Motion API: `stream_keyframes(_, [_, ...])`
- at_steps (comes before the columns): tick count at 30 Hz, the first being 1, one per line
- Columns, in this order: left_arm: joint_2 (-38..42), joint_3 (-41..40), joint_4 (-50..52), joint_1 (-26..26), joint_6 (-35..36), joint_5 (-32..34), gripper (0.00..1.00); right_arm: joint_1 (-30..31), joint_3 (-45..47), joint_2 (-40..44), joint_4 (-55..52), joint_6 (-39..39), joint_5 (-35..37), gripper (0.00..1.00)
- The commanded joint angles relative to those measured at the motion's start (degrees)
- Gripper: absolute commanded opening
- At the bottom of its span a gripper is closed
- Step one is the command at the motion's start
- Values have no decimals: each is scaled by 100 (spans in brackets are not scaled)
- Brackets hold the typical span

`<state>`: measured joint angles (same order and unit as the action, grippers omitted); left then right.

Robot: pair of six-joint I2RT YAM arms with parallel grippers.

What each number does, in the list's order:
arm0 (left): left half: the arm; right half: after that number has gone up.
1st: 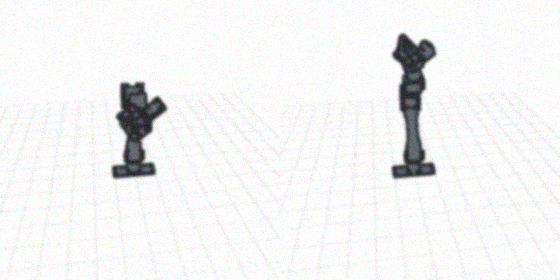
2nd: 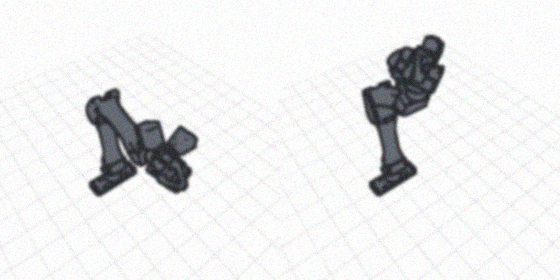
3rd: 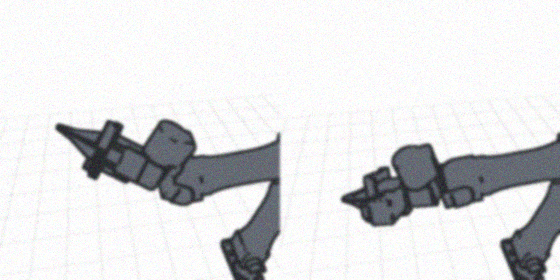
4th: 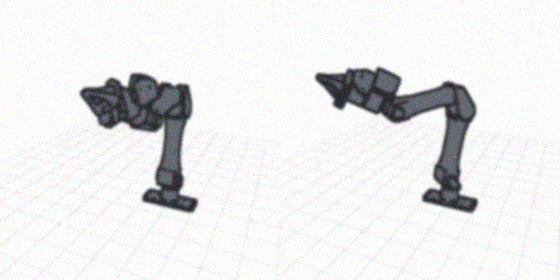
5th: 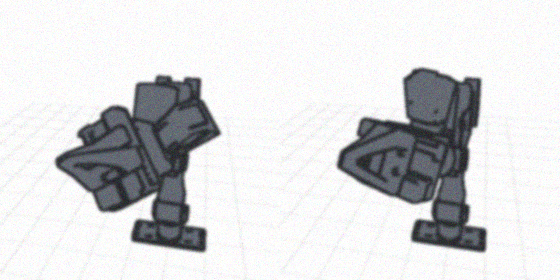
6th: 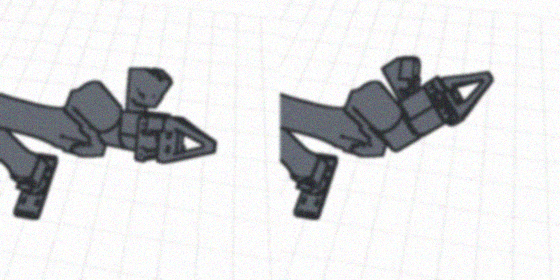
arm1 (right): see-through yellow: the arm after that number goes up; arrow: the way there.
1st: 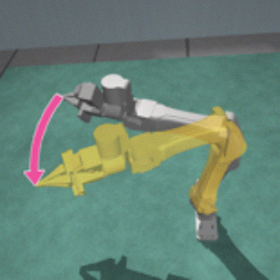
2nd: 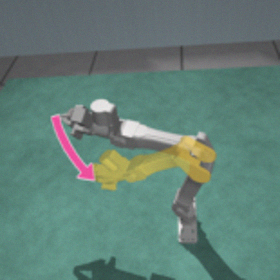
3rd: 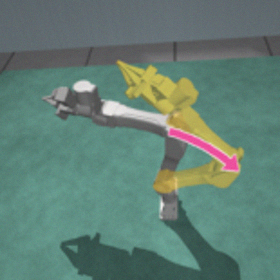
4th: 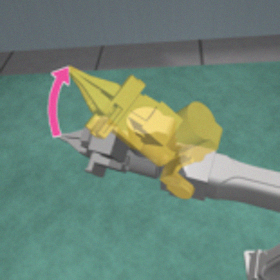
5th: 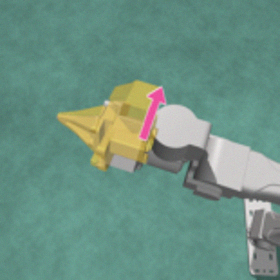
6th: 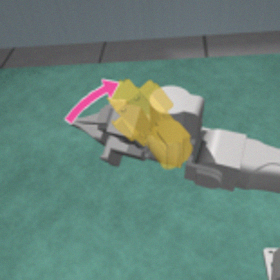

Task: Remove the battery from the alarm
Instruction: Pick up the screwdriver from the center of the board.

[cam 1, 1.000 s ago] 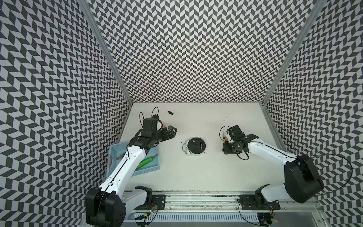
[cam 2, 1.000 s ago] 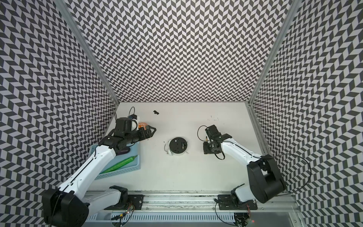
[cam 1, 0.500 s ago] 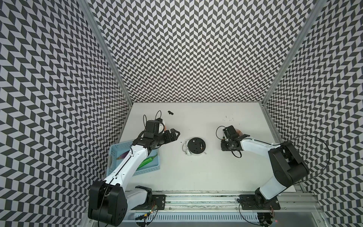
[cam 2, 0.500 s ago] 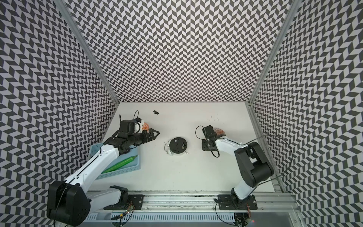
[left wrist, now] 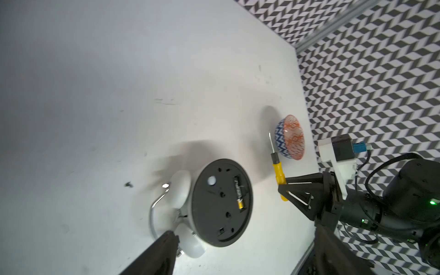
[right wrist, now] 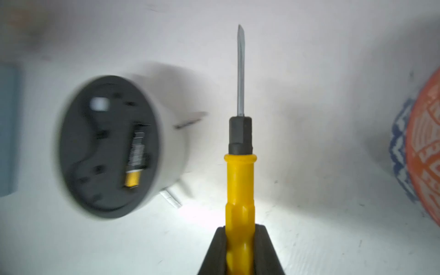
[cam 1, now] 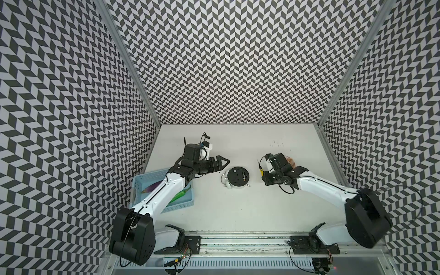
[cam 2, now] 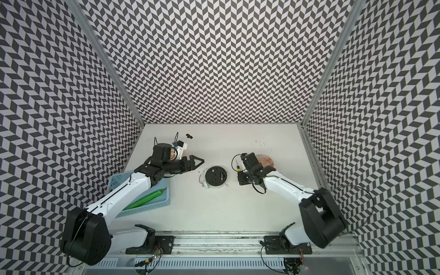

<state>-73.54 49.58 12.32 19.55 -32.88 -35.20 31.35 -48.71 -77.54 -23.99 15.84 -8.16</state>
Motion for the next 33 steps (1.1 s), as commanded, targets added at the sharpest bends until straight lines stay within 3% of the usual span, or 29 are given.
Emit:
stream_keyframes(1, [-79, 366, -1138, 366, -200, -1045, 86, 2, -245, 607, 134, -396, -1582, 4])
stream_keyframes(4, [-134, 552, -1597, 615, -293, -1269, 81, -2, -405, 846, 238, -458, -2543, 4])
stream_keyframes(10, [-403, 912, -2169, 924, -570, -1420, 67, -4, -403, 1175, 963, -224, -3611, 4])
stream_keyframes(15, [-583, 969, -2532, 1139, -774, -1355, 45, -11, -394, 1181, 1397, -2, -4308, 4])
stream_keyframes(17, [-516, 814, -2803, 1140, -940, -1363, 41, -85, -347, 1184, 1623, 127, -4606, 4])
stream_keyframes(22, [-237, 431, -3750, 1141, -1520, -1493, 2, -385, -41, 1156, 2596, 1019, -5241, 4])
stream_keyframes(26, [-37, 257, -3812, 1126, -1811, -1190, 0, -609, 71, 1039, 3183, 1130, -5406, 4])
stream_keyframes(30, [109, 281, -3052, 1086, -2741, -68, 0, -621, 41, 1113, 3216, 1130, -5406, 4])
stream_keyframes(31, [136, 236, -3010, 1086, -3133, 127, 0, -622, 179, 1221, 3525, 1597, -4747, 48])
stream_keyframes(32, [159, 132, -3214, 1099, -3534, 215, 0, -617, 379, 1315, 3968, 1840, -4585, 59])
stream_keyframes(33, [196, -14, -3503, 1105, -3951, 311, 0, -613, 599, 1408, 4567, 2047, -4472, 63])
